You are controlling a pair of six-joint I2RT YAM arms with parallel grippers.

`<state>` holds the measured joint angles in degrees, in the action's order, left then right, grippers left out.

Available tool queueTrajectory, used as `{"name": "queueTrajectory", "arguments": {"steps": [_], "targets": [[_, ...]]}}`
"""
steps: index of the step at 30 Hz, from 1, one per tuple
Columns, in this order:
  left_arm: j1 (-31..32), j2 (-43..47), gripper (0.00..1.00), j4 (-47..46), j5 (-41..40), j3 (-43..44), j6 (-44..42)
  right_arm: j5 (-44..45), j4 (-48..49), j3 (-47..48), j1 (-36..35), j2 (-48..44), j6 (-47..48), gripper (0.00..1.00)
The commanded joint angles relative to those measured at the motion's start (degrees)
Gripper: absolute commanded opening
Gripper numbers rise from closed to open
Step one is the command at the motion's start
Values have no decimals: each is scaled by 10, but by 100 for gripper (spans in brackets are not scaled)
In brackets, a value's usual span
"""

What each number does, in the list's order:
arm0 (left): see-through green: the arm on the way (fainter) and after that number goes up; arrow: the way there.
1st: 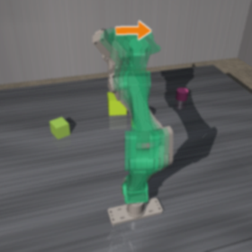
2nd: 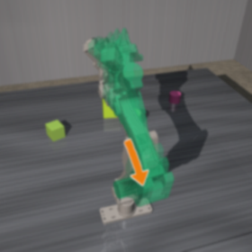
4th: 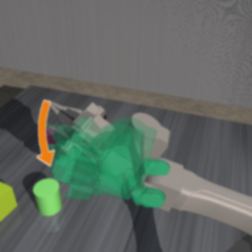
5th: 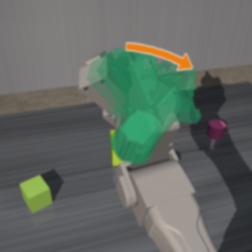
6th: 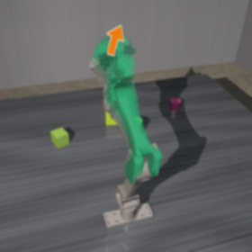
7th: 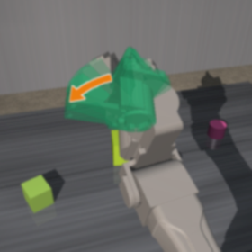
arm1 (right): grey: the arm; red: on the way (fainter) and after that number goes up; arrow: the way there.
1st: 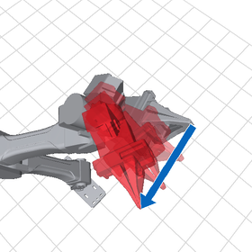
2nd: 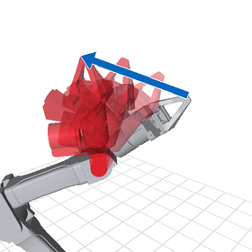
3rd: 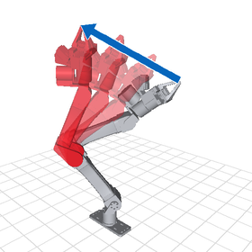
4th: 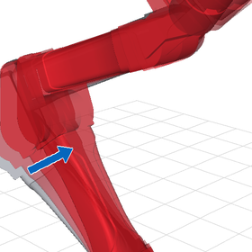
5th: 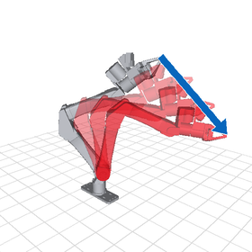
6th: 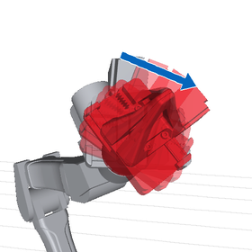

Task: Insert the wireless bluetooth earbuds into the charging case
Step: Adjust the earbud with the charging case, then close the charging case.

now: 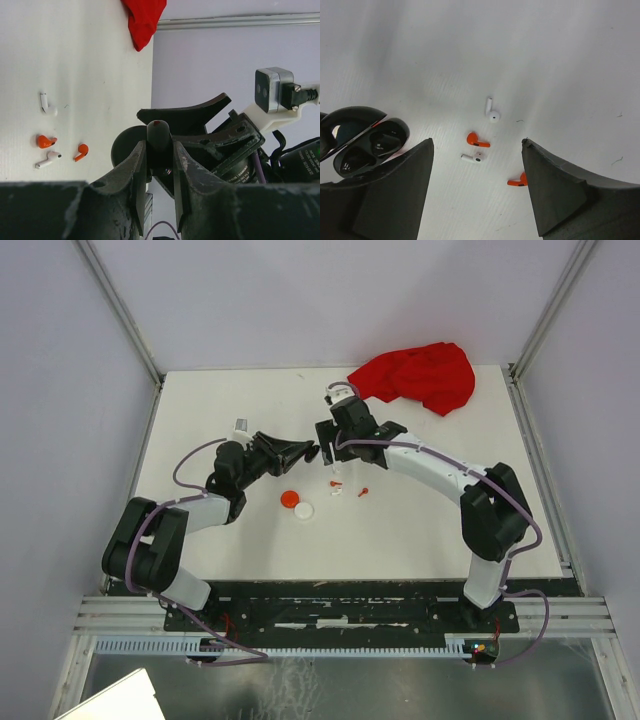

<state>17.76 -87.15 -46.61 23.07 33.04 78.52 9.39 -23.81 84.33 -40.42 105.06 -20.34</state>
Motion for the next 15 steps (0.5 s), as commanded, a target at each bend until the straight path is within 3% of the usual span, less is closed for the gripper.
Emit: {"name": "queueTrajectory", "arguments": {"steps": [1, 10, 15], "targets": [[2, 16, 3, -15, 7, 1, -22, 12, 27, 23, 19, -5, -8, 79], [2, 11, 3, 1, -5, 16, -25, -1, 53, -13, 28, -25, -4, 79], [9, 9, 3, 7, -97, 20, 19, -15, 144, -117, 20, -71, 1, 79]]}}
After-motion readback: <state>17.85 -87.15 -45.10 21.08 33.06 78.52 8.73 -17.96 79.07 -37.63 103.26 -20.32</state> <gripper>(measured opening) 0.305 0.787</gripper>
